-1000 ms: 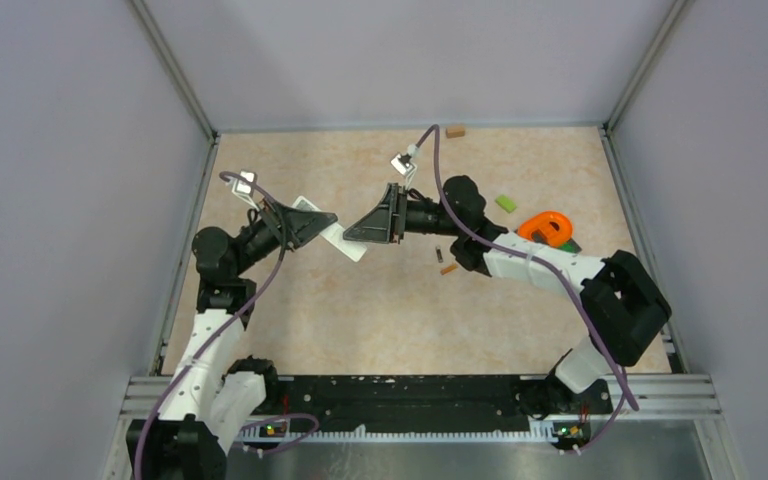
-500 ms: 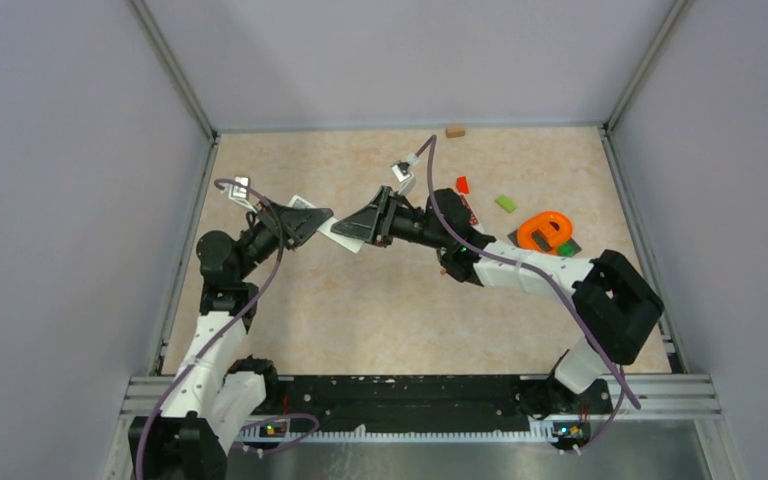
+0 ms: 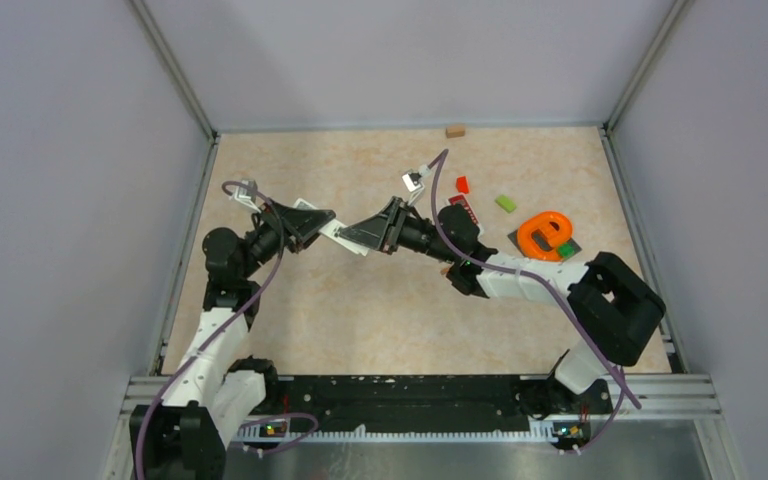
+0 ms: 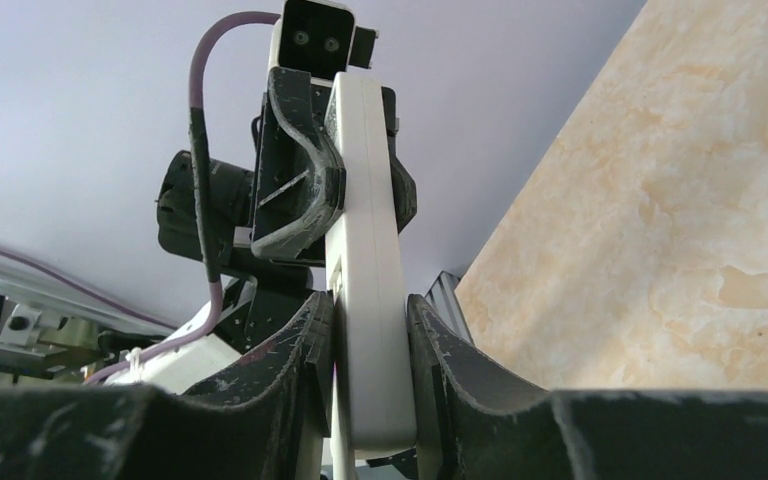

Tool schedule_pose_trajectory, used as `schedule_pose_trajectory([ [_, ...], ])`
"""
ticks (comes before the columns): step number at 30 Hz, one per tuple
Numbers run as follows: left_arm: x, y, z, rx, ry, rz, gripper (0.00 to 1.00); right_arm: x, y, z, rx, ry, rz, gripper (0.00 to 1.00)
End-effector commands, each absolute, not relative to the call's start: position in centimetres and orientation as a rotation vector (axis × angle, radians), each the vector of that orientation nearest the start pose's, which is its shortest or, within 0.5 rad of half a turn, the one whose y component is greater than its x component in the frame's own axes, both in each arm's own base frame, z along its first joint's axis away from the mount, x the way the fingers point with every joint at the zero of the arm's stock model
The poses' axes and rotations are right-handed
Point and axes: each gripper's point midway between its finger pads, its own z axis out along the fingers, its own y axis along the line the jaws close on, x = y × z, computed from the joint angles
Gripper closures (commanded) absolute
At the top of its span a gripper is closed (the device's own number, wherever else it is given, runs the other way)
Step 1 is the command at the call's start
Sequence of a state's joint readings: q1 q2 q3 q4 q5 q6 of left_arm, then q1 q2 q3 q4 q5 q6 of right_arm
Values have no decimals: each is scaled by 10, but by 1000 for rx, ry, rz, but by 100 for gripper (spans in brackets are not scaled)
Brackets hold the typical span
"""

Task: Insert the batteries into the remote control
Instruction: Remove the battery cover from the remote control.

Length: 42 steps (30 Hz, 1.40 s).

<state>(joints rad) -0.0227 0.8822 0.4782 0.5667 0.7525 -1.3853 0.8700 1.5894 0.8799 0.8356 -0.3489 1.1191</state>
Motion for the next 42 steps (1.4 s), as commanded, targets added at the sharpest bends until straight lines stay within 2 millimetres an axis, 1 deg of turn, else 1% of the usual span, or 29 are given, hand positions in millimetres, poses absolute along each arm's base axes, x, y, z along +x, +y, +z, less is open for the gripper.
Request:
schedule_pose_trajectory([
  [1,270,-149,352,-312,1451,-1616,100,228,425,232,-182,1901,1716,69],
  [2,271,-148,348,-325,1462,-1611,100,232,427,236,-160,1901,1714,68],
  [6,277,-147,331,-372,1498,-1595,100,253,430,232,-7,1974,1689,56],
  [9,284,-146,316,-412,1537,-1570,100,262,429,233,47,1984,1686,47],
  [12,291,-144,303,-451,1565,-1556,100,269,427,240,80,1974,1695,41],
  [16,300,-142,286,-512,1590,-1541,100,270,426,247,94,1955,1740,33],
  [20,308,-140,270,-552,1611,-1522,100,267,423,255,82,1901,1796,27],
  [25,315,-140,259,-563,1628,-1514,100,270,410,255,111,1846,1745,22],
  [27,317,-140,256,-566,1633,-1516,100,272,406,252,127,1854,1725,21],
  [30,318,-140,253,-572,1638,-1513,100,273,402,241,170,1902,1689,22],
  [32,319,-139,252,-574,1636,-1511,100,274,397,233,222,1923,1680,25],
  [34,318,-140,251,-567,1639,-1515,100,273,393,232,247,1910,1692,30],
  [39,316,-141,247,-564,1650,-1514,100,272,393,232,250,1911,1696,45],
  [42,315,-141,246,-561,1653,-1512,100,273,393,229,254,1927,1684,53],
])
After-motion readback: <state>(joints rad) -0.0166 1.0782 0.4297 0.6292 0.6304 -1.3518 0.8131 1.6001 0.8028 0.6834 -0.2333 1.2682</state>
